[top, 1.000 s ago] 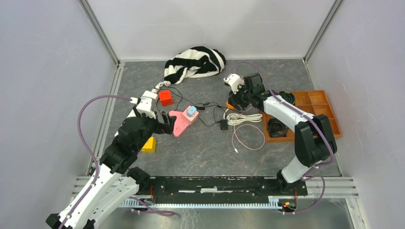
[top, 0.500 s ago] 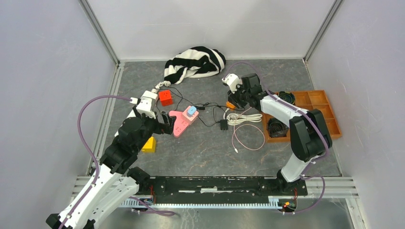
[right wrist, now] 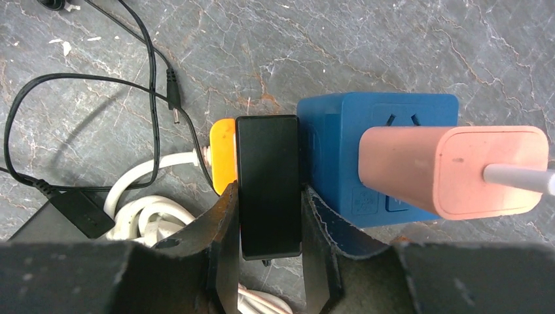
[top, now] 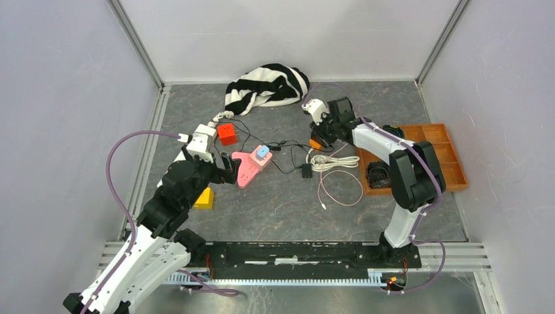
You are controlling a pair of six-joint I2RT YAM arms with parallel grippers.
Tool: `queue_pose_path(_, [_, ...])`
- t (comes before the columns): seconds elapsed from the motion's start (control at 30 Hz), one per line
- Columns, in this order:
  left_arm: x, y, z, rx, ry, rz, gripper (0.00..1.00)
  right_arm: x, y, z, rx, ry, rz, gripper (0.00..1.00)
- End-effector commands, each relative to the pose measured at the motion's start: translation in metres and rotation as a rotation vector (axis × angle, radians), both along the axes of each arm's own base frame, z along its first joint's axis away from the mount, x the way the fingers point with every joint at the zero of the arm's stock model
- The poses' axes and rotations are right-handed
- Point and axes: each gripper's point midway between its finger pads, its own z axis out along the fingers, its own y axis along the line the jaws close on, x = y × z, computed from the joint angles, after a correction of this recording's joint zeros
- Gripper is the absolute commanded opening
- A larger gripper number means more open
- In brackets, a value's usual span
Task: Insert the plug
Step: Insert the plug into the socket.
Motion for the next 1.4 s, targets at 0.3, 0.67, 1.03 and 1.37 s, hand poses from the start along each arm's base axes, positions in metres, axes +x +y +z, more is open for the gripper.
queue_pose_path(0.3, [0.003,0.004,0.004,0.033,-0.038,0.007,1.00,-0.016,-0.008,-0.051,-0.026,0.224,-0.032,0.06])
queue_pose_path(0.67, [0.004,0.004,0.002,0.036,-0.031,0.010,1.00,0.008,0.008,0.012,0.071,0.111,-0.036,0.42])
queue_pose_path(1.03, [0.004,0.004,0.000,0.041,-0.026,0.011,1.00,-0.002,0.018,0.073,0.208,0.021,-0.045,0.72])
queue_pose_path(1.37, [0.006,0.007,0.001,0.049,-0.032,0.026,1.00,-0.044,0.016,0.087,0.366,0.026,-0.256,0.72])
